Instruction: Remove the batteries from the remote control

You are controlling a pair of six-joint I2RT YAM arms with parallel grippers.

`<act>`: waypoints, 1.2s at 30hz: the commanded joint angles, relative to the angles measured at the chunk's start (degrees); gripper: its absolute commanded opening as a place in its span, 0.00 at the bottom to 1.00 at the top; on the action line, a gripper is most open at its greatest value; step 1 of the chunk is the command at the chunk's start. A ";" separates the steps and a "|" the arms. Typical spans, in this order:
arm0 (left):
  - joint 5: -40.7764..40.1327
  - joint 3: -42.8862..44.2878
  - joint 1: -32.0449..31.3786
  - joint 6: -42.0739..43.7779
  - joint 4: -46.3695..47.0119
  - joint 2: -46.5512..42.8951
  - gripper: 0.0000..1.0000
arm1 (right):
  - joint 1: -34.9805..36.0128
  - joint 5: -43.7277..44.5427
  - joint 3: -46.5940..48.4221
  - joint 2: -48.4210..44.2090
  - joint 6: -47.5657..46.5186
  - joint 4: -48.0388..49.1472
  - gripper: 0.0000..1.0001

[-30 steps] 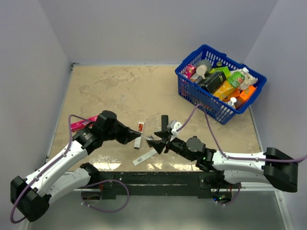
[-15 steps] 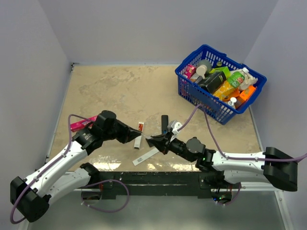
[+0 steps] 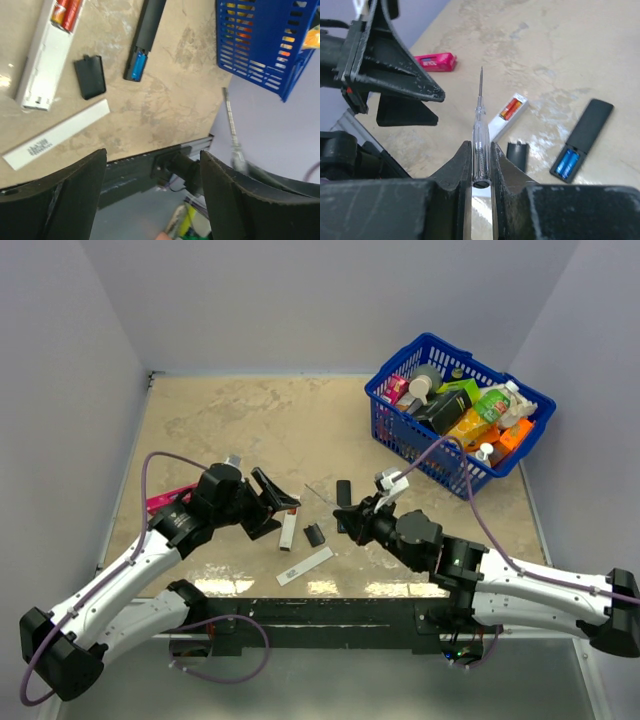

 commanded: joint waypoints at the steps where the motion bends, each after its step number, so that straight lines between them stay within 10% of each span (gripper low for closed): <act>1: -5.49 1.58 0.11 13.82 -0.34 -0.62 0.79 | -0.29 5.94 11.87 1.05 7.05 -24.45 0.00; 11: 0.72 1.24 8.71 33.78 3.35 6.75 0.77 | -2.66 2.70 32.36 12.64 8.47 -48.62 0.00; 36: 26.67 -1.76 26.92 44.06 20.49 37.60 0.61 | -11.72 -16.38 69.63 55.45 6.62 -60.59 0.00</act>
